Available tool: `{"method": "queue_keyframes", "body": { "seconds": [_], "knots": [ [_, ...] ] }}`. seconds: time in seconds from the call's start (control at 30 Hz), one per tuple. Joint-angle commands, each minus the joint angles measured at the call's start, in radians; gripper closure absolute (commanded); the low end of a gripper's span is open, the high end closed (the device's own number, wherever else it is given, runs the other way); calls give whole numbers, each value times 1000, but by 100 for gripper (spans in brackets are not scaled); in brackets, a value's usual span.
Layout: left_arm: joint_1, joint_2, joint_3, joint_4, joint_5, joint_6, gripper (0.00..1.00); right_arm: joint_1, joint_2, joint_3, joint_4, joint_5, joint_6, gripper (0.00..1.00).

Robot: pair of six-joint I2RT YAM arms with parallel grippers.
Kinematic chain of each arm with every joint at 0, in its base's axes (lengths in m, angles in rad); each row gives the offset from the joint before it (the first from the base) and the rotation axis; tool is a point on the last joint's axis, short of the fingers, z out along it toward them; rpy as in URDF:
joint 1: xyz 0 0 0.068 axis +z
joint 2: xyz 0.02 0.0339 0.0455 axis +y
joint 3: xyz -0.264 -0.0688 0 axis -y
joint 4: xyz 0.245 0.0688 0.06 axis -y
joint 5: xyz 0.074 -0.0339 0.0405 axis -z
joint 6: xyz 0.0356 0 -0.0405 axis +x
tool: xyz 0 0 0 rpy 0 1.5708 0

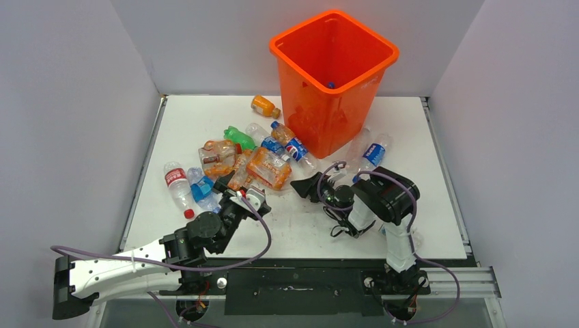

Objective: Put the plastic bottles in the bin
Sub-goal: Pick up the plastic bottle at the center of the board.

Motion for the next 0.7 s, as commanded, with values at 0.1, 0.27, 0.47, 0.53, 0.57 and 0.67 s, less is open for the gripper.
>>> {"method": "queue_keyframes", "body": {
  "seconds": [0.1,0.27,0.47,0.53,0.57,0.67],
  "knots": [
    [-7,9,9,15,14,-1,4,40,-73,3,-210,29,-109,35],
    [-9,15,11,14,14,-4,4,52,-179,16,-427,133,-213,10],
    [-9,17,11,12,11,-3,4,81,-252,93,-637,162,-416,4],
    [-10,17,12,11,9,-3,4,83,-253,116,-670,163,-465,4],
    [-10,17,12,10,9,-3,4,83,-249,130,-681,156,-489,4],
    [-11,15,12,9,11,-3,4,92,-220,181,-713,102,-537,5]
  ]
}}
